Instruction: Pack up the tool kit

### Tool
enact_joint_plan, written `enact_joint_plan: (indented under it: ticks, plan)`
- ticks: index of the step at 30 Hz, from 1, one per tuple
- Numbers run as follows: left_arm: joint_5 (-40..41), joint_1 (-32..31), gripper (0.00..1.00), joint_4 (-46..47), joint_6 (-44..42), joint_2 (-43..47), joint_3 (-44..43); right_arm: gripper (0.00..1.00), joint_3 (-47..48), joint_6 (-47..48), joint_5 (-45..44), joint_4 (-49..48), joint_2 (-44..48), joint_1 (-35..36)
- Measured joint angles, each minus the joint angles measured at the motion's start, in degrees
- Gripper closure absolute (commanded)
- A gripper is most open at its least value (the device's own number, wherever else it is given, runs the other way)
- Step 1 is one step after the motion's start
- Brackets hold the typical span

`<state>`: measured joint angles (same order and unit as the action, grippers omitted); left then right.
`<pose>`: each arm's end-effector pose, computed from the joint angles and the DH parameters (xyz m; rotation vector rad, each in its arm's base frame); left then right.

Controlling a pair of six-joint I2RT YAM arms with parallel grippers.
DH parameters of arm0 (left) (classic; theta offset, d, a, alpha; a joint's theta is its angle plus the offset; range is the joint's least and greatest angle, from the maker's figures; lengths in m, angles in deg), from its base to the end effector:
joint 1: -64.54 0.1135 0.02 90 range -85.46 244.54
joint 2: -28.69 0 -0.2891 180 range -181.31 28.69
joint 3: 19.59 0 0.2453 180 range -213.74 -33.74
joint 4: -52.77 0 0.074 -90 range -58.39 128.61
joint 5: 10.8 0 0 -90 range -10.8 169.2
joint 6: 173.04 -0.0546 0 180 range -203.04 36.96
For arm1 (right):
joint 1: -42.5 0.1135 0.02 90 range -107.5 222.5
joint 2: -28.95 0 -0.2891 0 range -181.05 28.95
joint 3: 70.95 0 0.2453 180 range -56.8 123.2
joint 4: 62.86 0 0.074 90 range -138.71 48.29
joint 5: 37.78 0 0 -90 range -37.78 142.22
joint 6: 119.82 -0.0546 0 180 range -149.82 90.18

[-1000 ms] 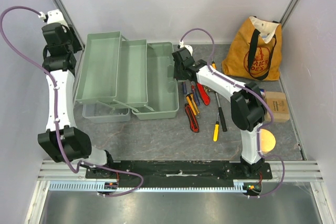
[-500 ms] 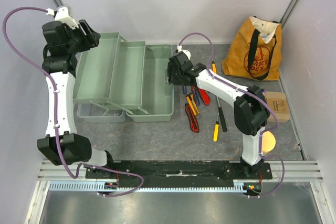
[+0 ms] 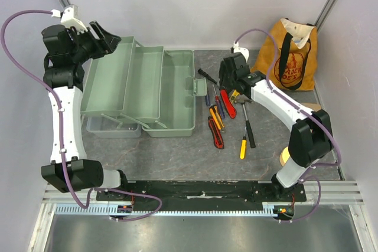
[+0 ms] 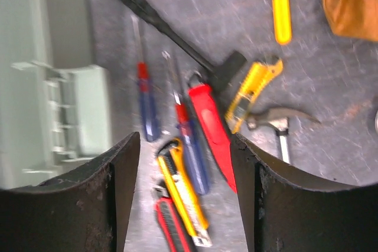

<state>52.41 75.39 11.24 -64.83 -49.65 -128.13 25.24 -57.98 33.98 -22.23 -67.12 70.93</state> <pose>0.2933 0.0312 0.4959 -0.1079 1.7711 -0.5055 0.3525 0.1714 0.3197 0.1601 2.2355 0.1724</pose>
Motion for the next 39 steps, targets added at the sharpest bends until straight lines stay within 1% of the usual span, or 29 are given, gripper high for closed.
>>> enact_joint_plan:
  ticks: [4, 8, 14, 21, 23, 28, 30, 31, 35, 39]
  plan:
    - [-2.7, -0.1, 0.27, -0.3, 2.4, 0.0, 0.0, 0.34, -9.4, 3.7, 0.5, -2.4, 0.1, -0.9]
    - [-5.0, -0.1, 0.27, -0.3, 4.3, 0.2, 0.1, 0.35, -15.4, 8.2, 1.7, -3.1, -0.4, -1.2]
    - [-6.8, -0.6, 0.27, 0.0, 5.9, 0.9, 3.1, 0.37, -16.0, 14.1, 2.8, -7.7, -2.9, -1.5]
    - [-6.9, -0.7, 0.27, -0.3, 6.5, 0.9, 4.5, 0.41, -13.2, 18.9, 4.1, -9.8, -11.0, -2.3]
    - [-6.9, -0.7, 0.27, -0.3, 6.5, 0.9, 4.5, 0.46, -12.2, 19.5, 4.5, -9.9, -12.7, -2.6]
    - [-6.8, -0.7, 0.27, -0.9, 6.4, 0.9, 4.5, 0.69, -9.9, 20.2, 4.2, -10.3, -15.2, -2.8]
    - [-6.7, -0.7, 0.27, -1.8, 6.4, 0.9, 4.4, 0.74, -9.9, 19.5, 3.8, -10.4, -15.2, -2.8]
    - [-6.7, -0.7, 0.27, -2.3, 6.4, 0.9, 4.4, 0.76, -9.9, 19.6, 3.6, -10.4, -15.2, -2.8]
    - [-6.3, -0.7, 0.27, -4.3, 6.4, 0.9, 4.3, 0.77, -9.9, 18.2, 2.4, -9.9, -14.0, -2.8]
    - [-5.7, -0.7, 0.27, -5.5, 6.4, 1.3, 4.3, 0.76, -9.5, 16.5, 1.2, -8.4, -9.4, -2.8]
